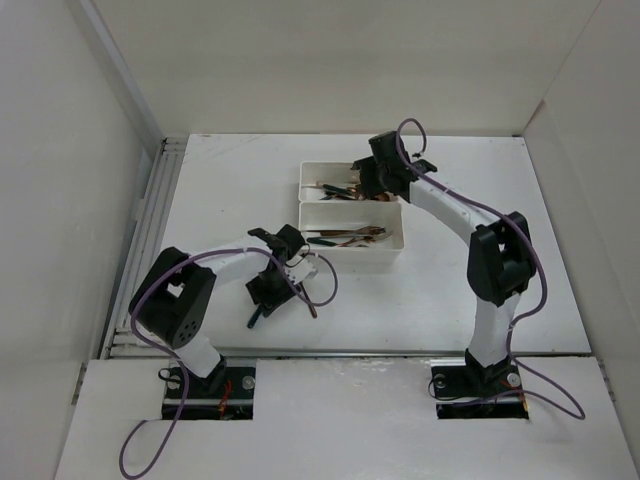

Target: Sort the eating utensils into containers

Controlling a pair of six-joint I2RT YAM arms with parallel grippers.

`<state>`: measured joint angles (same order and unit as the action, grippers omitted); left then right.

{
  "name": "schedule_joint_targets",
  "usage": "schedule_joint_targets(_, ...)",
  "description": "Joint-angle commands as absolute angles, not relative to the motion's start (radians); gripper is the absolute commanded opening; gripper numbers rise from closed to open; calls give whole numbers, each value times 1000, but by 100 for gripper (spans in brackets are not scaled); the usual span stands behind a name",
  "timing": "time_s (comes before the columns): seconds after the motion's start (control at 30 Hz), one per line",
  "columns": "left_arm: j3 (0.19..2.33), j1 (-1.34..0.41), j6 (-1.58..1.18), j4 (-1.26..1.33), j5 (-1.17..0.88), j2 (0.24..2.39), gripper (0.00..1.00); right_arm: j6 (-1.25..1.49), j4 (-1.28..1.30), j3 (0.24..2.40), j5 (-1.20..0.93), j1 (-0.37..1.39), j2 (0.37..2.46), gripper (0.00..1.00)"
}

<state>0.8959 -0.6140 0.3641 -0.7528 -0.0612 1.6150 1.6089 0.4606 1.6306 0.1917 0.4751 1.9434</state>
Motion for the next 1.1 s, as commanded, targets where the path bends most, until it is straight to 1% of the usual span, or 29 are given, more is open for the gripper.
schedule_joint_targets(0.0, 842, -614, 368, -715, -31, 1658, 40, 1580, 425, 1617, 215, 457, 1882, 54)
schedule_joint_targets(0.03, 842, -614, 368, -715, -31, 1658, 35, 1580, 425, 1606, 215, 443, 1870, 54)
schedule_joint_targets(0.07, 833, -614, 377, -701, -31, 1658, 25, 1580, 425, 1589, 215, 434, 1858, 54)
schedule_joint_targets(0.17, 833, -565, 377, -692, -31, 1667, 10, 1580, 416, 1543, 215, 414, 1833, 54)
schedule_joint_targets(0.2, 833, -552, 377, -692, -31, 1667, 0, 1580, 416, 1533, 215, 414, 1818, 54)
schedule_joint_targets(0.33, 833, -509, 377, -710, -31, 1667, 0, 1580, 405, 1513, 215, 393, 1798, 54)
schedule_joint_targets(0.43, 877, -474, 377, -750, -31, 1658, 0, 1566, 393, 1503, 215, 382, 1787, 54)
schedule_joint_targets(0.5, 905, -442, 402, -776, 15, 1631, 0, 1542, 355, 1503, 215, 382, 1775, 52)
schedule_joint_targets(0.63, 966, -433, 538, -813, 103, 1511, 0, 1442, 286, 1515, 204, 373, 1752, 51)
schedule_joint_targets(0.67, 995, -433, 628, -828, 103, 1481, 0, 1398, 285, 1516, 204, 373, 1752, 51)
schedule_joint_targets(0.73, 1037, -433, 739, -860, 36, 1398, 0, 1347, 264, 1537, 204, 364, 1741, 51)
schedule_joint_targets(0.77, 1095, -433, 793, -883, -12, 1375, 0, 1295, 264, 1537, 213, 364, 1732, 51)
schedule_joint_targets(0.8, 1129, -433, 855, -899, -96, 1347, 0, 1264, 264, 1546, 213, 364, 1718, 51)
schedule_joint_targets(0.87, 1211, -443, 856, -899, -165, 1347, 0, 1204, 253, 1557, 247, 364, 1694, 51)
schedule_joint_targets(0.9, 1318, -443, 856, -899, -198, 1374, 0, 1148, 253, 1557, 259, 364, 1684, 51)
schedule_joint_targets(0.97, 1441, -452, 772, -887, -267, 1484, 0, 1092, 262, 1557, 299, 364, 1661, 51)
schedule_joint_targets(1.0, 1566, -453, 732, -867, -267, 1530, 0, 1044, 276, 1548, 320, 364, 1632, 51)
schedule_joint_targets(1.03, 1628, -453, 697, -821, -268, 1630, 0, 1023, 276, 1536, 339, 364, 1615, 51)
schedule_joint_targets(1.07, 1685, -478, 654, -792, -243, 1681, 0, 1008, 276, 1505, 383, 353, 1597, 51)
